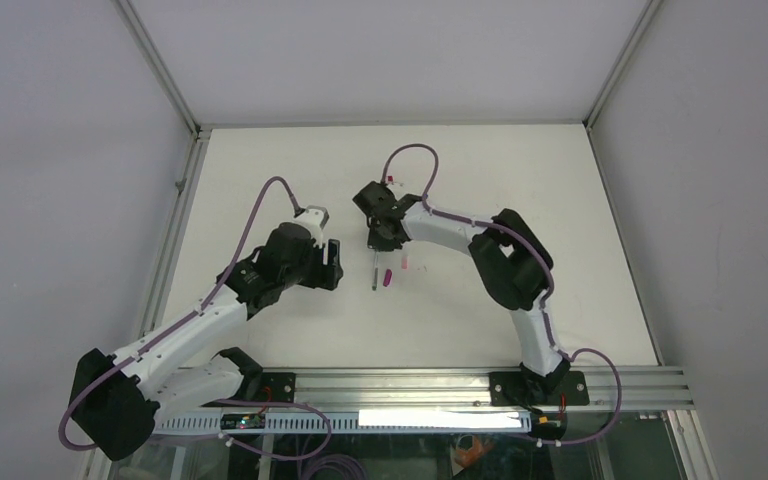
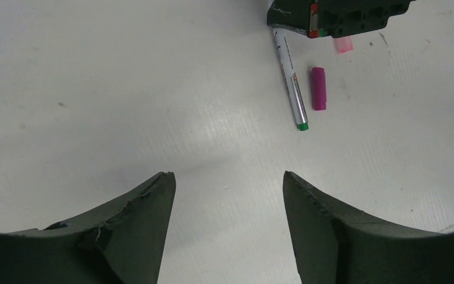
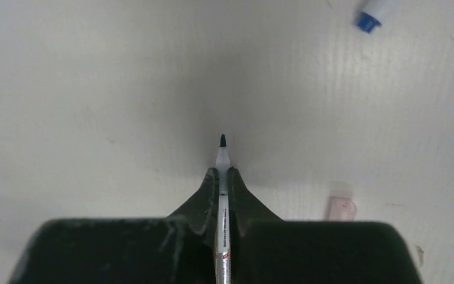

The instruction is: Insert the pens into the pen caps

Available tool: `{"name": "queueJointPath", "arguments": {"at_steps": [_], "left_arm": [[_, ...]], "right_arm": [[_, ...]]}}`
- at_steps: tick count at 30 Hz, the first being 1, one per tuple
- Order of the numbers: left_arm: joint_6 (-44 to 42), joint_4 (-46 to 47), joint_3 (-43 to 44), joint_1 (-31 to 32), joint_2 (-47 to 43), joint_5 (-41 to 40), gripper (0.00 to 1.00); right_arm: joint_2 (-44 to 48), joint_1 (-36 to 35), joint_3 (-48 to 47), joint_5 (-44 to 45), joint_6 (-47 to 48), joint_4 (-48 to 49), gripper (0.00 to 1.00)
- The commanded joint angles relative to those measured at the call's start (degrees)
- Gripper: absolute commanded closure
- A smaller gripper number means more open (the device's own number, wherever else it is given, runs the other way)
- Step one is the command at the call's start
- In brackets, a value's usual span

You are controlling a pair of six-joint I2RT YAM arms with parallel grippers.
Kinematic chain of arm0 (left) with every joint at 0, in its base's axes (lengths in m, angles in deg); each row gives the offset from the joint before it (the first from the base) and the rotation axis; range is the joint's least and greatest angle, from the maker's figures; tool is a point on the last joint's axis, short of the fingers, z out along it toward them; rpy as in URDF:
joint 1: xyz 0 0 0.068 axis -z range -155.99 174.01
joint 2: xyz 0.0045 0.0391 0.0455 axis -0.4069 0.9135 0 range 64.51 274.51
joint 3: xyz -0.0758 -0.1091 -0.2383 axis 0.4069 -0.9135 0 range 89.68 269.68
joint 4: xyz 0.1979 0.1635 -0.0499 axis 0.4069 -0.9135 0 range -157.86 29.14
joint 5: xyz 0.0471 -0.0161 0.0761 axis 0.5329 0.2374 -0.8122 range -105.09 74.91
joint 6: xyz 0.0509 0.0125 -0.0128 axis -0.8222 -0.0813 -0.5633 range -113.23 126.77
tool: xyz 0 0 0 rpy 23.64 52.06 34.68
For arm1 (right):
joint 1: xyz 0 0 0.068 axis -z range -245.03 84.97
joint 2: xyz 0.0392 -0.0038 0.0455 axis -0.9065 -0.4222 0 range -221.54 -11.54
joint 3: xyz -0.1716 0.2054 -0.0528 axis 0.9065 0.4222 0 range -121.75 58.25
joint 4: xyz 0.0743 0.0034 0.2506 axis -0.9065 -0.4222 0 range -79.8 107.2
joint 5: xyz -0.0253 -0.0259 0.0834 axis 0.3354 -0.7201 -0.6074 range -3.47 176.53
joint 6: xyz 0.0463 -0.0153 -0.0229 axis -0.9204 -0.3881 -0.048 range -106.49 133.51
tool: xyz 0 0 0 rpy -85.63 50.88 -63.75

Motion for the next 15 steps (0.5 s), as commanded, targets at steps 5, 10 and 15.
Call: {"name": "queueJointPath", "arguments": {"at_steps": [5, 10, 15], "left_arm": [[1.2, 26.0, -8.6, 0.2, 0.0, 10.9, 0.31], [2.3, 33.8, -8.2, 0.2, 4.9, 13.1, 0.30], [2.6, 35.9, -5.8, 0.2, 9.3, 14.1, 0.30]], "right_arm": [[18.2, -0.3, 15.0, 0.7, 3.6, 24.9, 1.00], [22.1, -0.4, 17.4, -2.0, 1.9, 27.6, 1.00], [24.8, -0.5, 19.3, -2.7, 1.2, 28.8, 1.00]]}}
